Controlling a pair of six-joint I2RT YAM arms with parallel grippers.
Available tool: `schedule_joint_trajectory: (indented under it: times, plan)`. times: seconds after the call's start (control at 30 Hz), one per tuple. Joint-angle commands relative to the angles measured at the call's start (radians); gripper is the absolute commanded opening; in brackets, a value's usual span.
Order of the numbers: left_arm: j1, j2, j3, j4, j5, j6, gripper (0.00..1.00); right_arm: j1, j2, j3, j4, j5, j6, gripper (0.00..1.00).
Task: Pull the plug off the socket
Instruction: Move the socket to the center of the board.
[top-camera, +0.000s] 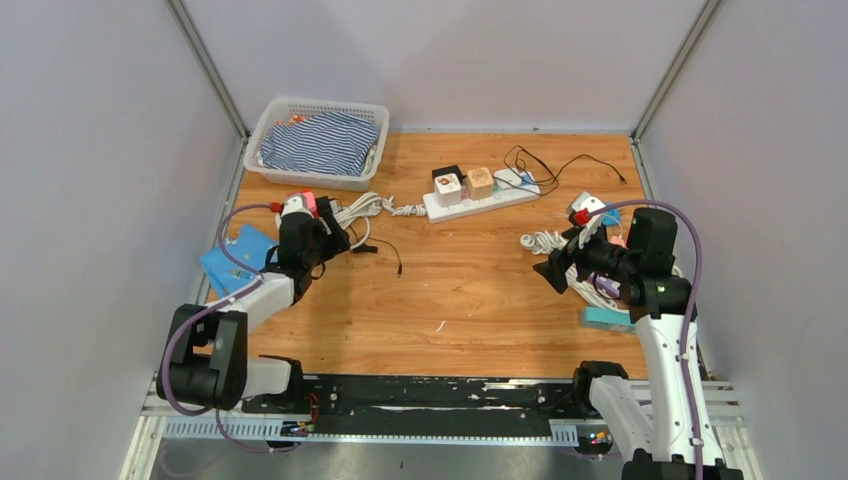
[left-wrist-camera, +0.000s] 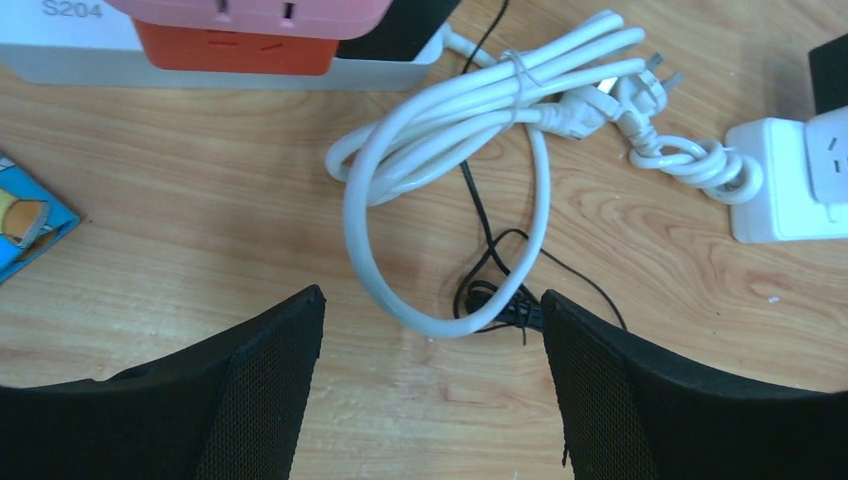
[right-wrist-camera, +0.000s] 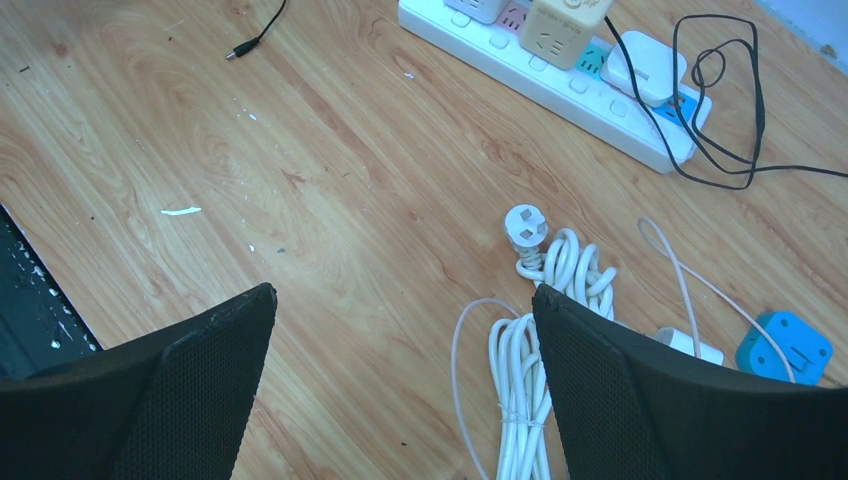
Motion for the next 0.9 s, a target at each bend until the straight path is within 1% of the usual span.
schedule_joint_trajectory:
  times: [0.0,0.13,0.2,0.27,0.33,0.37,0.4,0.47,0.53,0.6,0.67,0.87]
  plan:
    - [0.017,0.028,0.022,0.042,-0.083,-0.006,0.81,0.022,0.000,-0.015,-0.001,0.008,-0.016,1.00]
    - [0.020,0.089,0.060,0.053,-0.071,-0.013,0.80,0.022,0.000,-0.016,-0.001,0.010,-0.016,1.00]
    - [0.020,0.116,0.075,0.058,-0.065,-0.014,0.72,0.022,0.000,-0.016,-0.001,0.012,-0.016,1.00]
    - [0.022,0.137,0.087,0.067,-0.064,-0.014,0.70,0.022,0.000,-0.016,-0.001,0.013,-0.016,1.00]
    - [0.022,0.153,0.095,0.070,-0.062,-0.010,0.64,0.022,0.000,-0.016,-0.001,0.014,-0.016,1.00]
    - [0.023,0.159,0.098,0.071,-0.061,-0.010,0.58,0.022,0.000,-0.016,0.000,0.014,-0.016,1.00]
    - [0.023,0.164,0.102,0.072,-0.061,-0.009,0.49,0.022,0.001,-0.016,-0.001,0.014,-0.018,1.00]
    - [0.026,0.171,0.105,0.073,-0.060,-0.009,0.28,0.023,0.001,-0.017,-0.001,0.014,-0.018,1.00]
    - [0.026,0.171,0.103,0.073,-0.052,-0.009,0.13,0.024,0.001,-0.016,-0.001,0.015,-0.018,1.00]
    - [0.028,0.159,0.094,0.073,-0.044,-0.009,0.05,0.024,-0.001,-0.016,-0.001,0.016,-0.018,1.00]
    - [0.027,0.134,0.073,0.073,-0.034,-0.010,0.00,0.024,-0.001,-0.016,-0.001,0.016,-0.019,1.00]
    - [0.027,-0.014,-0.008,0.071,0.022,-0.014,0.00,0.024,-0.002,-0.016,-0.001,0.014,-0.019,1.00]
